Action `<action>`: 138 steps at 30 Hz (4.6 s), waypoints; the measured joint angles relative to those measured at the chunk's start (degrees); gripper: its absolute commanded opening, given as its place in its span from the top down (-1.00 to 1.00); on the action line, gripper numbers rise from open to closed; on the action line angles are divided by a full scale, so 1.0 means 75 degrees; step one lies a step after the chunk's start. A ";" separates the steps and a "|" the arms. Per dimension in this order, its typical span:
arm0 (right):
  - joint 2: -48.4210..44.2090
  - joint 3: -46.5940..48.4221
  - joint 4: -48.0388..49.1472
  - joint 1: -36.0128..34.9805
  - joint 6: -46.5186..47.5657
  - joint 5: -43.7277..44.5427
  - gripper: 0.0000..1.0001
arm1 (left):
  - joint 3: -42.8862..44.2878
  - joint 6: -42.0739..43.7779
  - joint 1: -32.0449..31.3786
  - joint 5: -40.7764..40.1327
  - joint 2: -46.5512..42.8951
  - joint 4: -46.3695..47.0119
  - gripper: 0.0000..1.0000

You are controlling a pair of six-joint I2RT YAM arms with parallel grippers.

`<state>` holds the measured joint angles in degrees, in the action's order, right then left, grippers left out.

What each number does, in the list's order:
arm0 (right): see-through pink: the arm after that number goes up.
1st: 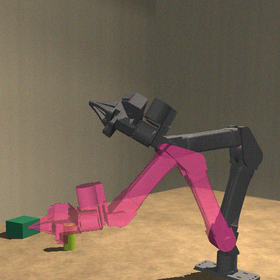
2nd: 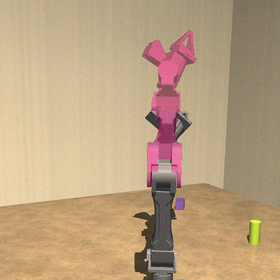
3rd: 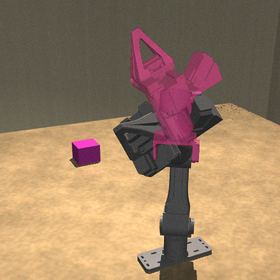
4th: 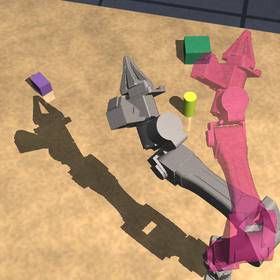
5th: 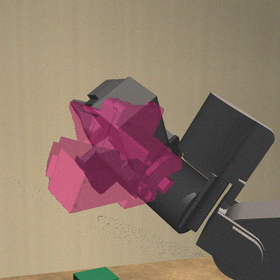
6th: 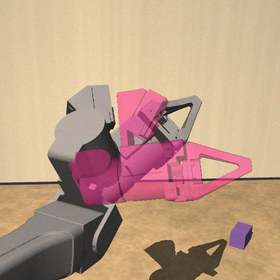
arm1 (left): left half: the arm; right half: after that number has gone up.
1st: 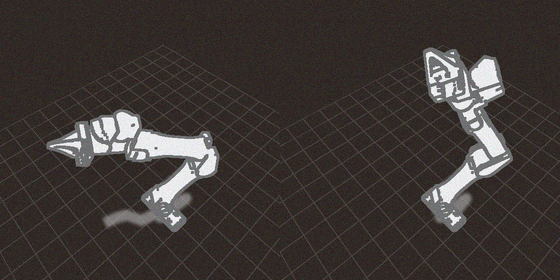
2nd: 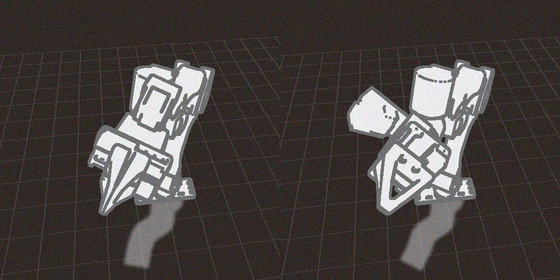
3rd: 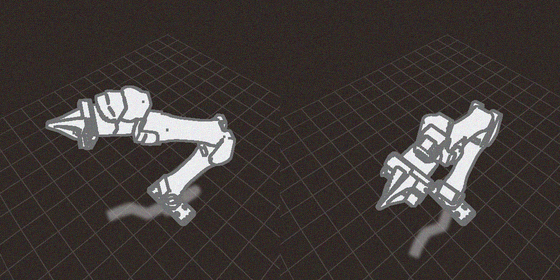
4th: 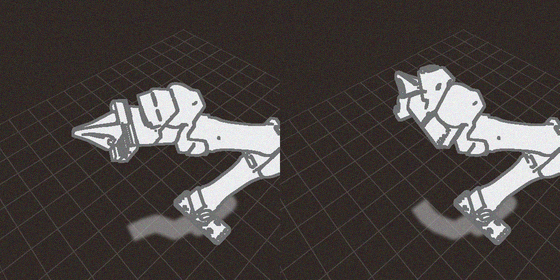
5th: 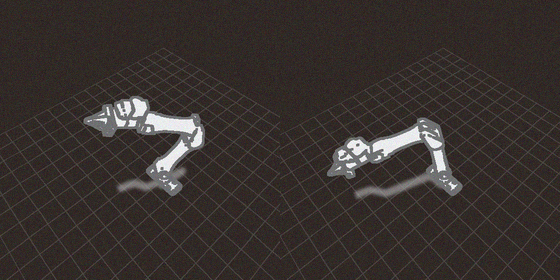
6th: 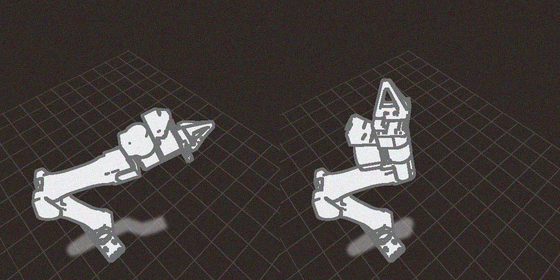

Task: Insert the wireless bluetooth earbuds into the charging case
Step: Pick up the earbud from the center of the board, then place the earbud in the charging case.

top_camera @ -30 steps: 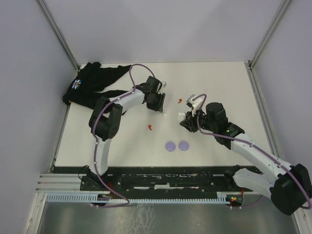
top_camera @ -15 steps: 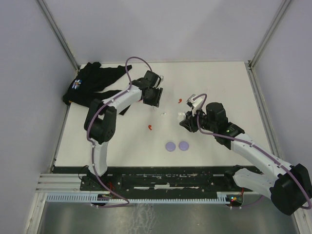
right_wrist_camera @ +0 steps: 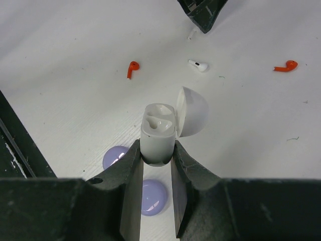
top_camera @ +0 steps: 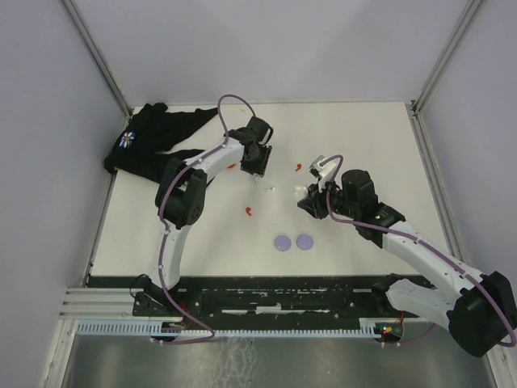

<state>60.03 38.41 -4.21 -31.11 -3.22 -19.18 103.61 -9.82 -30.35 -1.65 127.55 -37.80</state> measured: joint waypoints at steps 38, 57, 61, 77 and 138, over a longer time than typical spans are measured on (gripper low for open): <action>-0.0003 0.0000 0.0705 0.0000 0.0093 -0.0606 0.96 | -0.2696 0.0006 0.0000 0.0189 -0.3115 0.1358 0.76; -0.0061 0.0323 0.2022 -0.0152 0.0108 -0.1617 0.96 | -0.6910 0.0085 -0.0006 0.3080 -0.8661 0.6781 0.78; 0.0009 0.0373 0.2451 -0.0297 0.0149 -0.1702 0.96 | -0.7332 0.0306 -0.0041 0.3742 -0.8956 0.7880 0.78; 0.0347 0.0493 0.3832 -0.0560 0.0149 -0.2203 0.96 | -0.8513 0.1256 -0.0326 0.5805 -0.9200 1.1252 0.78; 0.0087 0.0443 0.4054 -0.1003 0.0329 -0.1821 0.96 | -0.8629 0.3162 -0.1072 0.4759 -0.9355 1.0351 0.77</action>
<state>60.69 41.74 26.20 -38.63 -0.75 -32.84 38.89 13.89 -38.39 34.04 57.39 39.83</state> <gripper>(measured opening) 0.314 0.239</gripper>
